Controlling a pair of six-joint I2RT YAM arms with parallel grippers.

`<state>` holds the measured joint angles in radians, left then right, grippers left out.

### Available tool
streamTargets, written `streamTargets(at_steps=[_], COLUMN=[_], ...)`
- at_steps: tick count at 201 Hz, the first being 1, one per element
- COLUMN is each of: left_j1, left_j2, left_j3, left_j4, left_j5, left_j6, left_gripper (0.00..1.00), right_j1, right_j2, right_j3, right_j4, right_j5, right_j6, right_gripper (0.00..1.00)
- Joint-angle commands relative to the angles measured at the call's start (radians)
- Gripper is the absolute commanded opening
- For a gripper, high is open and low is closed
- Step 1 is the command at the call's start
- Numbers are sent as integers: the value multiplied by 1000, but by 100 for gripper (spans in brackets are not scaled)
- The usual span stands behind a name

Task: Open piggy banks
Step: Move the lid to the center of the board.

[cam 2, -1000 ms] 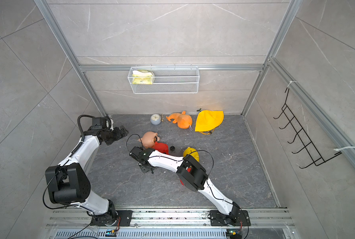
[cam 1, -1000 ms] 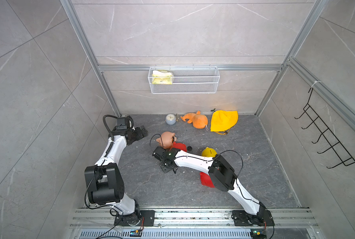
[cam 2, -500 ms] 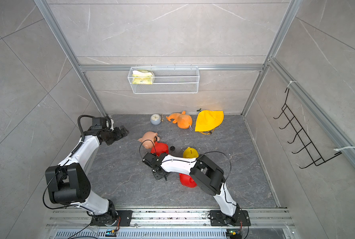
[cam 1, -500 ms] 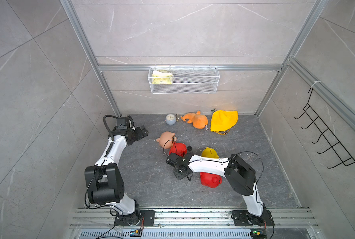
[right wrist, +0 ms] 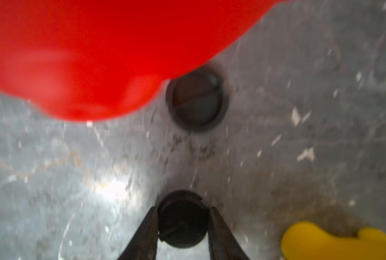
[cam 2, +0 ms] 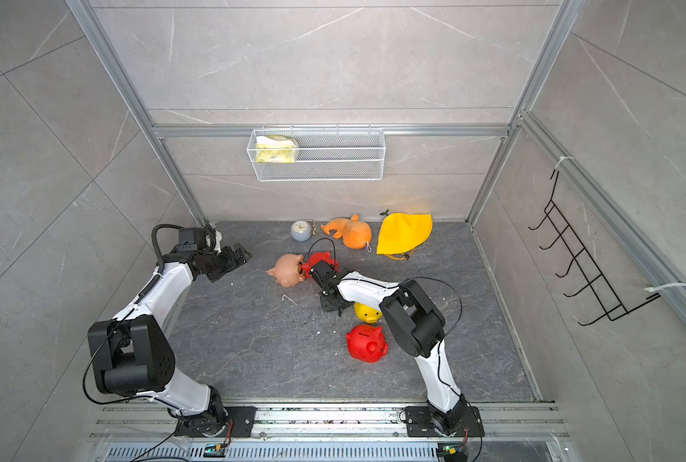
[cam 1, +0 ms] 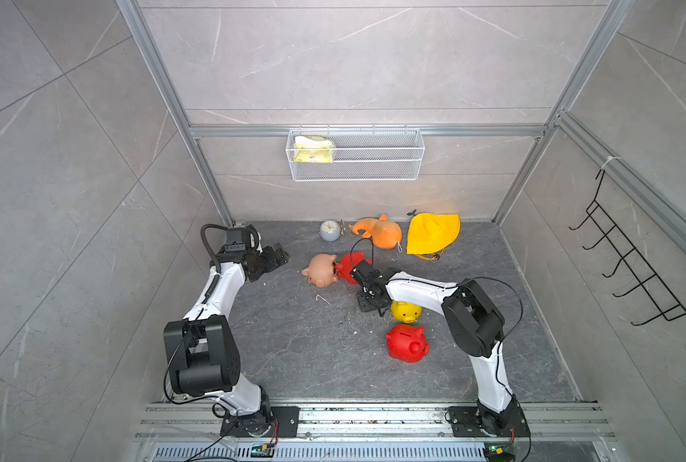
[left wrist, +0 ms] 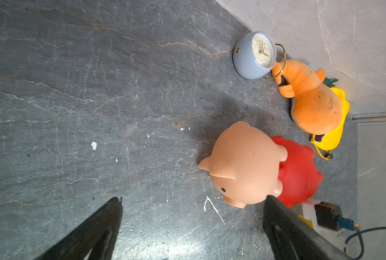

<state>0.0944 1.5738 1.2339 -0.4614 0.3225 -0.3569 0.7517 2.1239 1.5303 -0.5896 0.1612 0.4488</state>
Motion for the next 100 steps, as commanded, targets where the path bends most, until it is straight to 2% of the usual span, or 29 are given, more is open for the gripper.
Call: streamTargets(at_steps=[1, 53, 77, 100], left_j1=[-1, -1, -3, -2], left_j2=[-41, -40, -41, -42], left_j3=[-2, -6, -5, -5], left_j4=[35, 42, 43, 43], left_j5=[31, 50, 52, 53], left_j6=[-16, -24, -22, -22], left_gripper=[100, 99, 99, 99], right_j1=[-21, -79, -82, -84], right_j2=[66, 149, 172, 145], right_j3=[46, 216, 292, 291], right_j4=[-9, -36, -71, -80], right_j5=[35, 42, 25, 14], right_j6=[-31, -85, -99, -101], right_gripper=[39, 39, 47, 57])
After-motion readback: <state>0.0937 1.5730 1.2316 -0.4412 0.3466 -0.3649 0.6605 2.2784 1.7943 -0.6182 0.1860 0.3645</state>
